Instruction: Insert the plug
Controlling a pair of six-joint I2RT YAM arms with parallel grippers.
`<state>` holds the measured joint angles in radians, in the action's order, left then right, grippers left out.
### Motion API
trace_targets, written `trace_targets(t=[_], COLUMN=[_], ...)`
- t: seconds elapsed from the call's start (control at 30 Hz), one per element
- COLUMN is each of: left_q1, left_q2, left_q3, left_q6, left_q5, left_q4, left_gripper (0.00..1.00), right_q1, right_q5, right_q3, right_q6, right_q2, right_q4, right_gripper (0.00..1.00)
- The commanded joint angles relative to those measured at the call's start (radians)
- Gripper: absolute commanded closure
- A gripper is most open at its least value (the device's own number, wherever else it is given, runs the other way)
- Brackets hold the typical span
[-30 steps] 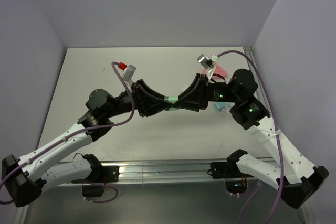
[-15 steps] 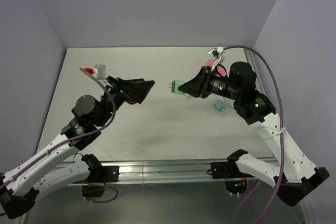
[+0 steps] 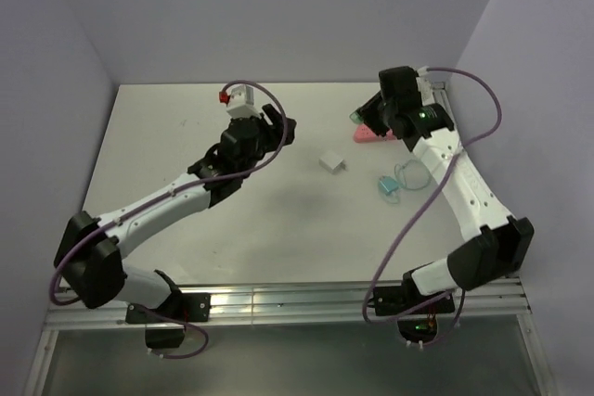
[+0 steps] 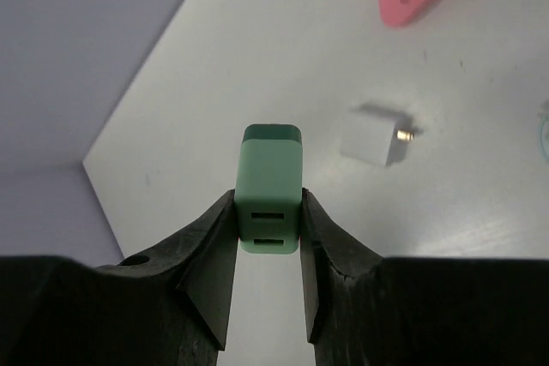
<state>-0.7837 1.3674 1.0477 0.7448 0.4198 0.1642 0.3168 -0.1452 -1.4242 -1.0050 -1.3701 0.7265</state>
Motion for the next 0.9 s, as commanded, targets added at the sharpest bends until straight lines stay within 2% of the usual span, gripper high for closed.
trace_targets(t=[0.0,0.03,0.07,0.13,0.17,0.2,0.27,0.37,0.43,0.57,0.87], left_q1=[0.104,0.156,0.178,0.225,0.239,0.263,0.284,0.304,0.304,0.304,0.284], left_q2=[0.086,0.151,0.186,0.302,0.344,0.386,0.490,0.568,0.607,0.685,0.837], left_q3=[0.135,0.159,0.213,0.285,0.366,0.406,0.496,0.538,0.557,0.671,0.761], left_q6=[0.036,0.042,0.025,0.005,-0.001,-0.004,-0.001,0.011,0.030,0.031,0.015], left_q5=[-0.180,-0.229,-0.356,-0.487,-0.595,-0.658,-0.760,-0.861,-0.907,-0.929,-1.056], left_q4=[-0.009,-0.011,0.006,0.003,-0.005,-0.018,-0.025,0.069,0.122,0.107,0.227], left_gripper=[0.35,0.34,0.32,0.22,0.17,0.16,0.16,0.21,0.21,0.20,0.21], right_q1=[-0.048,-0.065,-0.093,-0.113,-0.133,-0.142,-0.166,-0.179,-0.186,-0.212,-0.294], right_q5=[-0.203,-0.186,-0.176,-0.159,-0.143,-0.128,-0.097,-0.111,-0.128,-0.129,-0.027], right_q3=[-0.177,-0.232,-0.251,-0.283,-0.300,-0.324,-0.421,-0.501,-0.536,-0.571,-0.429], right_q6=[-0.122,-0.141,-0.155,-0.171,-0.176,-0.184,-0.195,-0.182,-0.190,-0.207,-0.150], right_q2=[-0.134,-0.162,-0.187,-0.247,-0.271,-0.334,-0.397,-0.478,-0.517,-0.581,-0.615], right_q4=[0.143,0.183,0.182,0.165,0.165,0.180,0.235,0.229,0.234,0.258,0.133], right_gripper=[1.00,1.00,1.00,1.00,1.00,1.00,1.00,1.00,1.00,1.00,1.00])
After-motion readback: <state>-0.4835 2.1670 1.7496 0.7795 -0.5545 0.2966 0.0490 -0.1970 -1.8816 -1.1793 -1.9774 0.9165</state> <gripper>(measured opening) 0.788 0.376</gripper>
